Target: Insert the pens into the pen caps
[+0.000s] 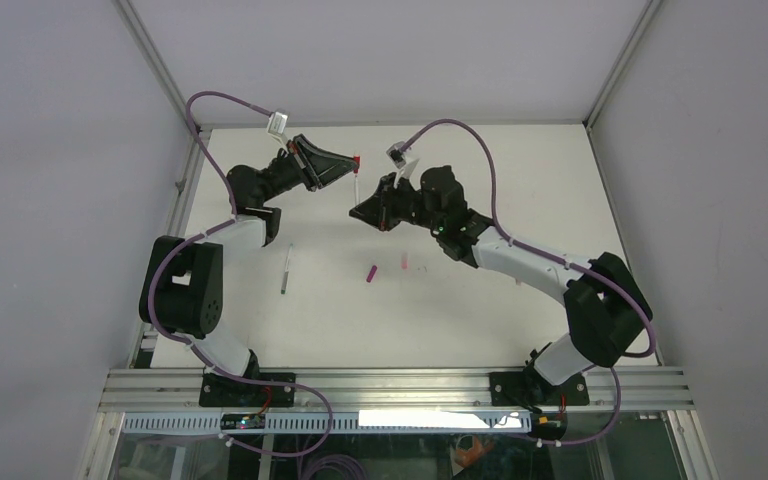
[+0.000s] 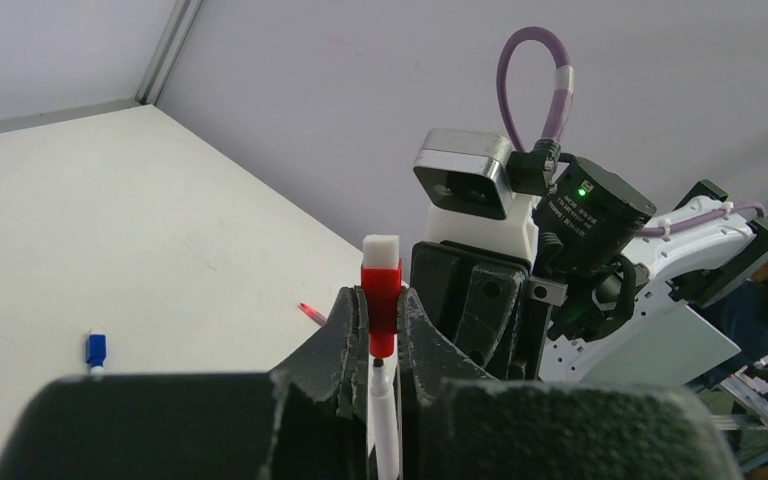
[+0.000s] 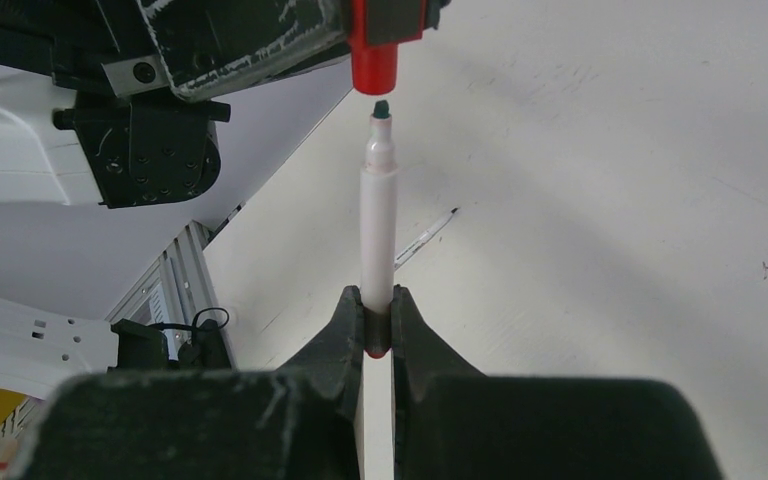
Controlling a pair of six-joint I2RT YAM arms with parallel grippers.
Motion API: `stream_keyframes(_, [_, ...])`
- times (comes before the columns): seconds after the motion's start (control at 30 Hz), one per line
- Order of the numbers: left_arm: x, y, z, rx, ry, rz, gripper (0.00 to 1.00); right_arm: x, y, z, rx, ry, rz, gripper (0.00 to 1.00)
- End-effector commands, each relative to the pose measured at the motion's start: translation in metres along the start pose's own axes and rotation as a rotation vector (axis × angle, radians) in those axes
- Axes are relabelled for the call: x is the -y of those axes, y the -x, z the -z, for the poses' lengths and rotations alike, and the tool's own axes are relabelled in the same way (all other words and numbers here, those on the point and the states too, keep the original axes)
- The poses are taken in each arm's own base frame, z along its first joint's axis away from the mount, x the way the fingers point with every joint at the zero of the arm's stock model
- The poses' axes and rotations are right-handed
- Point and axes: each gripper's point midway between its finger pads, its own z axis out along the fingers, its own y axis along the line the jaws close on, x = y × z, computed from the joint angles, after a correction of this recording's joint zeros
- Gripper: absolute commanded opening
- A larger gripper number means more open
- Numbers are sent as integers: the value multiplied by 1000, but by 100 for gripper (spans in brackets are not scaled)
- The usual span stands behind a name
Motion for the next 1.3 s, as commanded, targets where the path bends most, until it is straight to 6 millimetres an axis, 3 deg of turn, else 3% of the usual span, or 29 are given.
stream_keyframes(0.0, [36, 20, -3, 64, -113, -134, 0, -22, 20, -6, 46, 69, 22, 0])
stream_keyframes(0.67, [39, 19, -2, 59, -117, -131, 0, -20, 38, -4, 90, 33, 98, 0])
stream_keyframes(1.27, [44, 25, -4, 74, -126, -145, 0, -9, 21, -11, 38, 10, 79, 0])
